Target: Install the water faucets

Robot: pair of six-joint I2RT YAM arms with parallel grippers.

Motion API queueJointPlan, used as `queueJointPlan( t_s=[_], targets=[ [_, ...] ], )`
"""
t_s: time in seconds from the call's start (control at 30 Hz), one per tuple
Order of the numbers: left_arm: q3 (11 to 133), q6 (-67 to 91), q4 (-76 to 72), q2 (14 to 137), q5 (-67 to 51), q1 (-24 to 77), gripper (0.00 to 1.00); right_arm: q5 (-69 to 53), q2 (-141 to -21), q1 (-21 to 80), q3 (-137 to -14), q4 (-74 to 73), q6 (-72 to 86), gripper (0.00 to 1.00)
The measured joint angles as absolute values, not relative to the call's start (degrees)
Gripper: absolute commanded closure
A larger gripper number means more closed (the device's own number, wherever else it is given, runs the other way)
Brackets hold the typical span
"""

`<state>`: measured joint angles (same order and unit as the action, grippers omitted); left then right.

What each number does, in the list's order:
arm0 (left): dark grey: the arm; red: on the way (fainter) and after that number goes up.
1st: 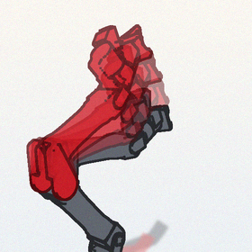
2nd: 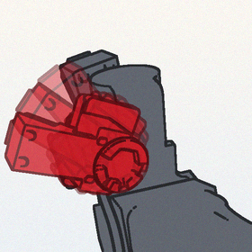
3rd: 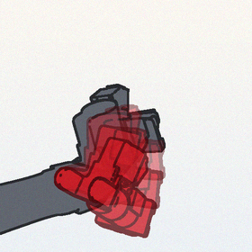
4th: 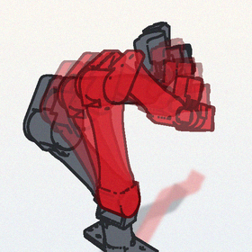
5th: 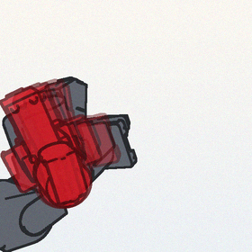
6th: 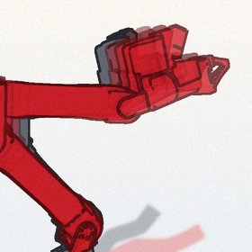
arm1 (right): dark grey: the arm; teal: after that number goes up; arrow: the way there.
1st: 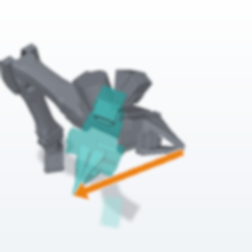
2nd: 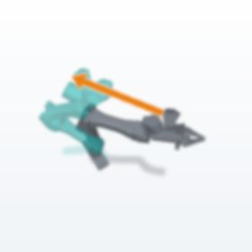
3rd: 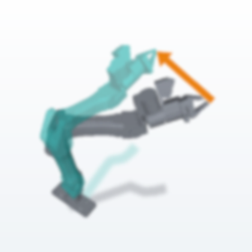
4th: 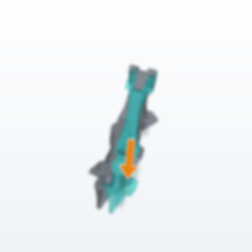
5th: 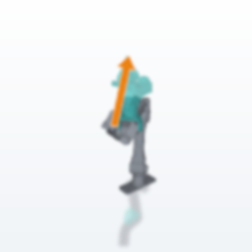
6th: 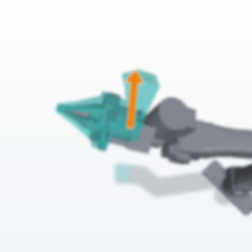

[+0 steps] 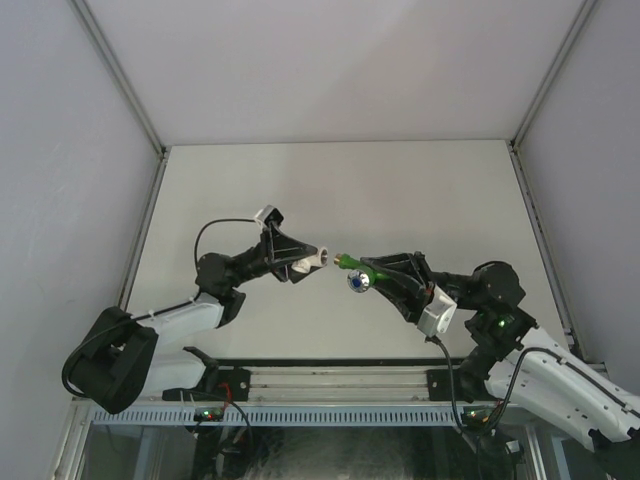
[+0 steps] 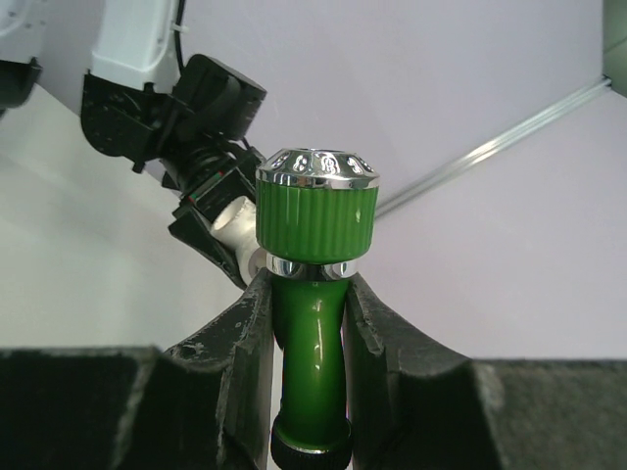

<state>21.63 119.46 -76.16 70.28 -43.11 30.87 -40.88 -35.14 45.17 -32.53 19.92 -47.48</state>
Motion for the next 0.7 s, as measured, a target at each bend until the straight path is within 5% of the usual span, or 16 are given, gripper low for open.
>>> queueJointPlan(
  t_s=[0.7],
  targets=[
    [24.4,119.46,-76.29,70.19,-45.43,32.14,1.0,-48.01,-41.21,41.78,-33.17,27.0,-41.95,1.0]
  ],
)
